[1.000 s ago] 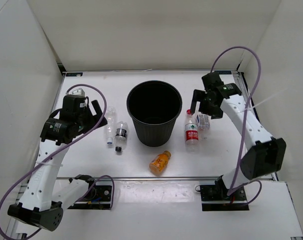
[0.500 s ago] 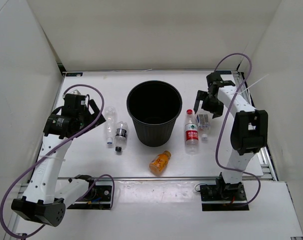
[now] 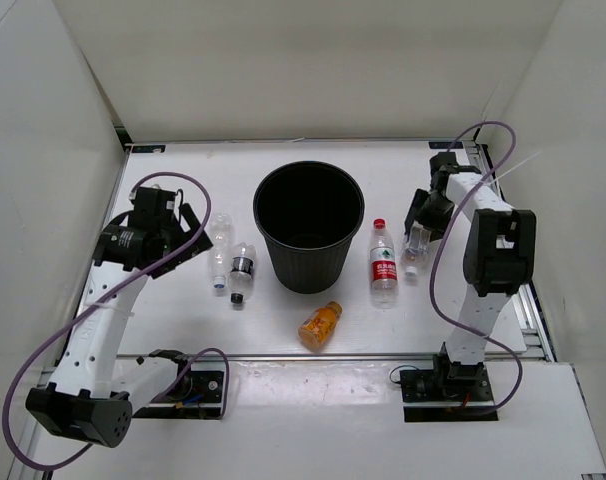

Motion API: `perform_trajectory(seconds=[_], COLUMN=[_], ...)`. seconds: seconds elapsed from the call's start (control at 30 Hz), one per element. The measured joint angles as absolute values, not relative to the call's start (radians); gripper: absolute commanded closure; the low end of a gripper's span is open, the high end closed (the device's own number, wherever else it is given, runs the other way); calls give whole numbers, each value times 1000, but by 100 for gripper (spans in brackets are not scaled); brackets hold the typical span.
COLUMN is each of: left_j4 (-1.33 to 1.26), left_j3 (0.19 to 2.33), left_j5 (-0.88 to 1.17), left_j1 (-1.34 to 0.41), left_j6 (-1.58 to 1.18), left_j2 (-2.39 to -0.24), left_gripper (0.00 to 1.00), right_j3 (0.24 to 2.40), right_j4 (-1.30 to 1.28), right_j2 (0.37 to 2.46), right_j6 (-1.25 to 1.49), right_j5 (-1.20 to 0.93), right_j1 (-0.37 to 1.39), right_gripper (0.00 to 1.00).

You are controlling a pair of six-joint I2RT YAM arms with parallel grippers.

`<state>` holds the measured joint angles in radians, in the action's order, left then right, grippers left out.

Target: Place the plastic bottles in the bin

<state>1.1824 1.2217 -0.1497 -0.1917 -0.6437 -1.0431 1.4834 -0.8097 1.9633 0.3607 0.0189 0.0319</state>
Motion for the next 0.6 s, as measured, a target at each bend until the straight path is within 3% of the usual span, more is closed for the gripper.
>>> perform_trajectory(seconds=[0.17, 0.33, 0.43, 0.6], left_j4=[1174, 1163, 1141, 1129], left_j3=[1222, 1222, 1211, 1167], left_j5=[-150, -142, -137, -117], left_j1=[-192, -192, -191, -191], left_j6=[-644, -645, -652, -670], left_j2=[-1080, -1111, -1114, -1143], left_gripper=[0, 0, 0, 0], right_j3=[1495, 1714, 1829, 1993], right_j4=[-871, -933, -867, -768], right_j2=[1847, 1623, 1463, 1382], right_j6=[413, 469, 482, 455], right_j5=[12, -42, -74, -104], right_j1=[13, 47, 146, 379], right_gripper=[69, 70, 70, 60])
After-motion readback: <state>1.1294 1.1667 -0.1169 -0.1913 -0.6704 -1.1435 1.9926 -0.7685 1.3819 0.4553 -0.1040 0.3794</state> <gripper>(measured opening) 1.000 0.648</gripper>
